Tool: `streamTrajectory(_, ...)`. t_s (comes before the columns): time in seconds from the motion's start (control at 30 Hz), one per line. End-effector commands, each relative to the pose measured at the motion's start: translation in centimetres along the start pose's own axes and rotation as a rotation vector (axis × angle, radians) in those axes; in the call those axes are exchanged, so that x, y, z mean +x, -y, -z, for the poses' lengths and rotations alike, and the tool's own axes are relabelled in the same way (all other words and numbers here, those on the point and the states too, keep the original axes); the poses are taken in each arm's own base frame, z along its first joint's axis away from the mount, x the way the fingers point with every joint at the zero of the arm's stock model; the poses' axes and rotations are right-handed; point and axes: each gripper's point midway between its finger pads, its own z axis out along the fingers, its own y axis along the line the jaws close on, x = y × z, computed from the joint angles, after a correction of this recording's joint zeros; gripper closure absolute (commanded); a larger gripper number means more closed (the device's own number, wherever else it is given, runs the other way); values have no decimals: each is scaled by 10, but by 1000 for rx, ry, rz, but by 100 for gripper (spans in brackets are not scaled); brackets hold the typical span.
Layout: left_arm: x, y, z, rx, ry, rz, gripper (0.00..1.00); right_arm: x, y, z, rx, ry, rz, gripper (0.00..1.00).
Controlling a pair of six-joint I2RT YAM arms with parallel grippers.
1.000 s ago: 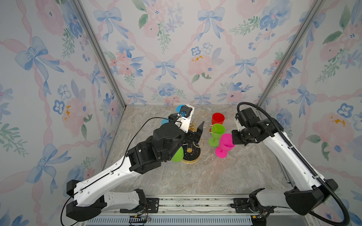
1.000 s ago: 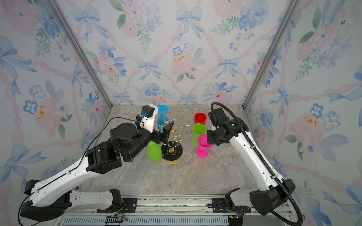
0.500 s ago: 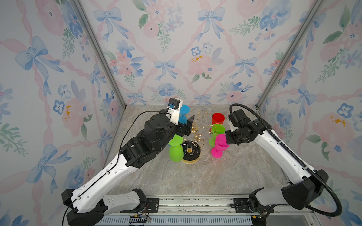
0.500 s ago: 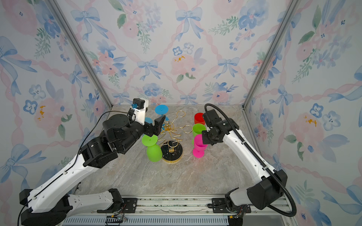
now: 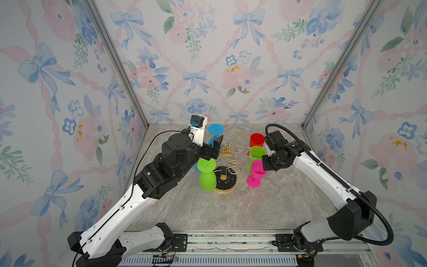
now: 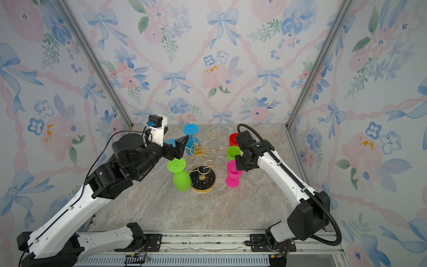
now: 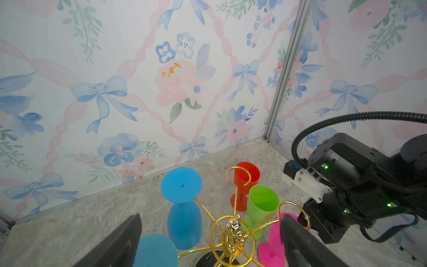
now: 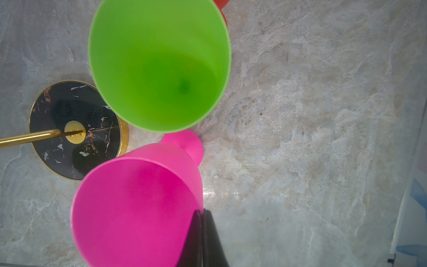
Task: Take the wine glass off the wine glass rack
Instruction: Place the wine glass at the center of the table.
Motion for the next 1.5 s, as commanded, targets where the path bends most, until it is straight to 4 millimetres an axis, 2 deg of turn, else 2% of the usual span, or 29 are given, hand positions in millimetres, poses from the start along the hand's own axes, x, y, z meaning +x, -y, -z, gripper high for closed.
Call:
streamTrajectory(0.0, 2, -2, 2, 6, -9, 4, 5, 0, -4, -6, -5, -7, -2, 100)
streamTrajectory(0.8, 11, -1, -5, 15, -33, -11, 4, 12, 4, 7, 3, -43, 25, 100)
streamTrajectory(1.0, 14, -2, -5, 13, -40, -12, 4, 13, 3, 4, -2, -52, 26, 95)
streamTrajectory(1.3, 23, -2, -1, 21, -63, -2, 4, 13, 2, 9, -12, -39, 27, 83)
streamTrajectory(1.4, 28, -3, 0, 17, -77, 8, 4, 13, 2, 12, -21, -31, 25, 72)
streamTrajectory(1.47, 28, -7, 2, 2, -79, 8, 4, 12, 2, 17, -26, -19, 26, 59)
